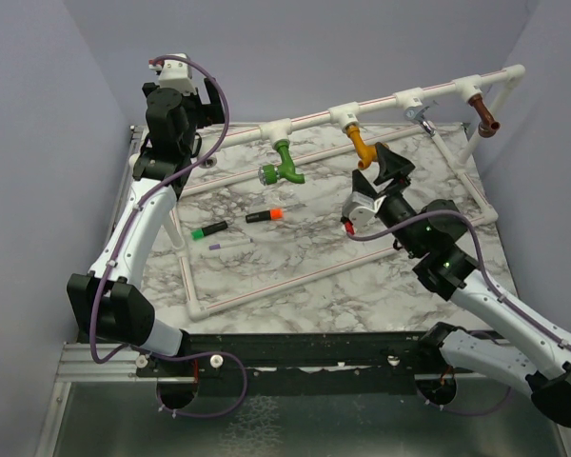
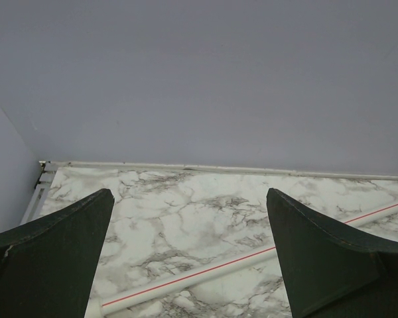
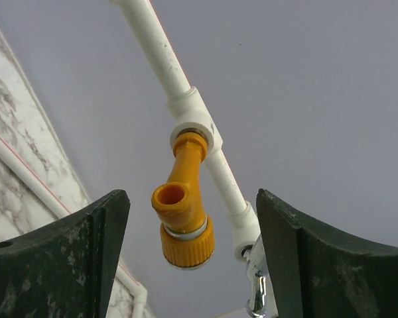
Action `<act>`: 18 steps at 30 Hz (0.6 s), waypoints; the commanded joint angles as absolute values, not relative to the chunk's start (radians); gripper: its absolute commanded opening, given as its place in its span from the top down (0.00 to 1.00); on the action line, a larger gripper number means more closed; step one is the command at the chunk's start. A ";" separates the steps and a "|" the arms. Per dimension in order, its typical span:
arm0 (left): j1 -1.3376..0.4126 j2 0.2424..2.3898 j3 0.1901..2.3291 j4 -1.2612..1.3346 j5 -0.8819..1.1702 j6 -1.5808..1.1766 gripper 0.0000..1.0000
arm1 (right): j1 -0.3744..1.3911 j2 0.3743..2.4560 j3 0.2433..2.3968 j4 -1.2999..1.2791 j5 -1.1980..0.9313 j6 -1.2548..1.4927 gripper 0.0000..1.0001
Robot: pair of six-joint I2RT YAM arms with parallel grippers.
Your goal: Install the water faucets
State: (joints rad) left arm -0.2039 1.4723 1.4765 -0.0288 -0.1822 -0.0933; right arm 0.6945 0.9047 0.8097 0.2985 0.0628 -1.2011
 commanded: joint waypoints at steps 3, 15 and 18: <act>-0.206 1.541 1.401 -0.228 -0.167 -0.087 0.01 | 0.698 0.985 0.810 0.500 0.133 -1.310 0.20; -0.206 1.543 1.401 -0.229 -0.166 -0.089 0.01 | 0.698 1.090 0.855 0.531 0.242 -1.312 0.38; -0.206 1.545 1.401 -0.229 -0.165 -0.089 0.01 | 0.698 1.113 0.858 0.546 0.271 -1.314 0.42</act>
State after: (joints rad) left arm -0.2039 1.4727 1.4765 -0.0288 -0.1822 -0.0933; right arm 0.6945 1.0889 0.8211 0.4812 0.1982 -1.2957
